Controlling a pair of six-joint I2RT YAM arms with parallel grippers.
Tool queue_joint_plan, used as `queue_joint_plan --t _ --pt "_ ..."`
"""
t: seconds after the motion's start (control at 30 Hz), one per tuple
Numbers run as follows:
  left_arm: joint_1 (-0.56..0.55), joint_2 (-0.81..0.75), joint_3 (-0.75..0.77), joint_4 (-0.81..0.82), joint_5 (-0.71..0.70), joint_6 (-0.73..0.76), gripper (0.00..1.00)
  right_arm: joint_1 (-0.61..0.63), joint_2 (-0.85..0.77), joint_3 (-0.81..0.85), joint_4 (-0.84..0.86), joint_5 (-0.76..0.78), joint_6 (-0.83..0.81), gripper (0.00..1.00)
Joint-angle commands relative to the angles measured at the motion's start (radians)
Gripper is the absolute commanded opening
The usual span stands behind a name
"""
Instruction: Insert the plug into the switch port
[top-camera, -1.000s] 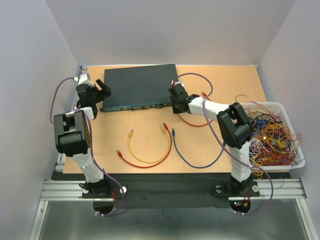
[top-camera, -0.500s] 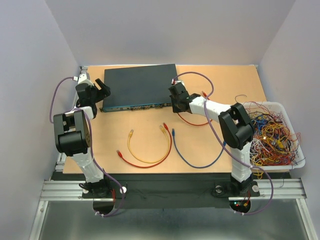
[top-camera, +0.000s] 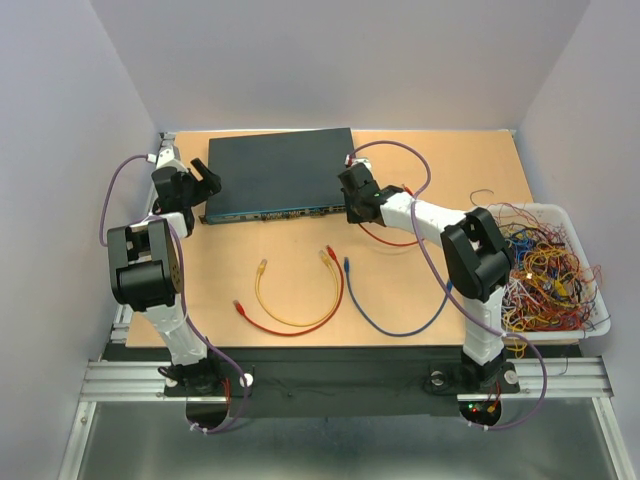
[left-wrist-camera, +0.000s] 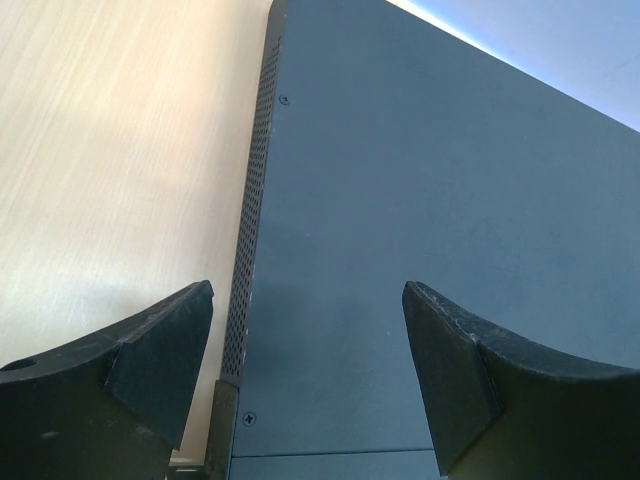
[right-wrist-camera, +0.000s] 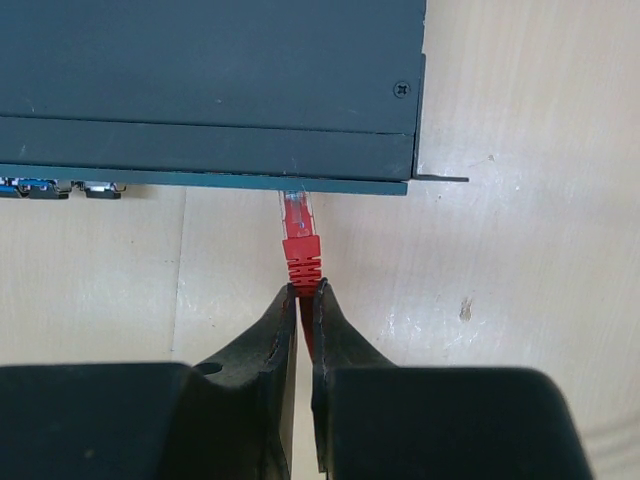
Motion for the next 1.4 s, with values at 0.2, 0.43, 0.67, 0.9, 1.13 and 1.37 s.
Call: queue_joint_plan --t 0.2,0.43,0.67,0.9,1.13,1.37 --pt "0.006 0.001 0.051 0.013 0.007 0.003 0.88 0.0 0.025 0.064 0.053 0.059 0.041 0.0" --pt "0.006 0.005 0.055 0.006 0.007 0.005 0.88 -0.002 0.071 0.093 0.054 0.076 0.061 0.0" --pt "0.006 0.01 0.061 -0.003 0.006 0.006 0.88 -0.012 0.081 0.123 0.054 0.081 0.07 0.0" --pt "0.006 0.016 0.067 -0.013 0.004 0.008 0.88 -0.025 0.062 0.162 0.054 0.089 0.072 0.0" --pt "0.007 0.017 0.071 -0.019 0.003 0.013 0.88 -0.034 0.088 0.239 0.054 0.087 0.04 0.0" --pt "0.007 0.021 0.074 -0.026 0.0 0.017 0.88 -0.055 0.122 0.284 0.054 0.093 0.036 0.0"
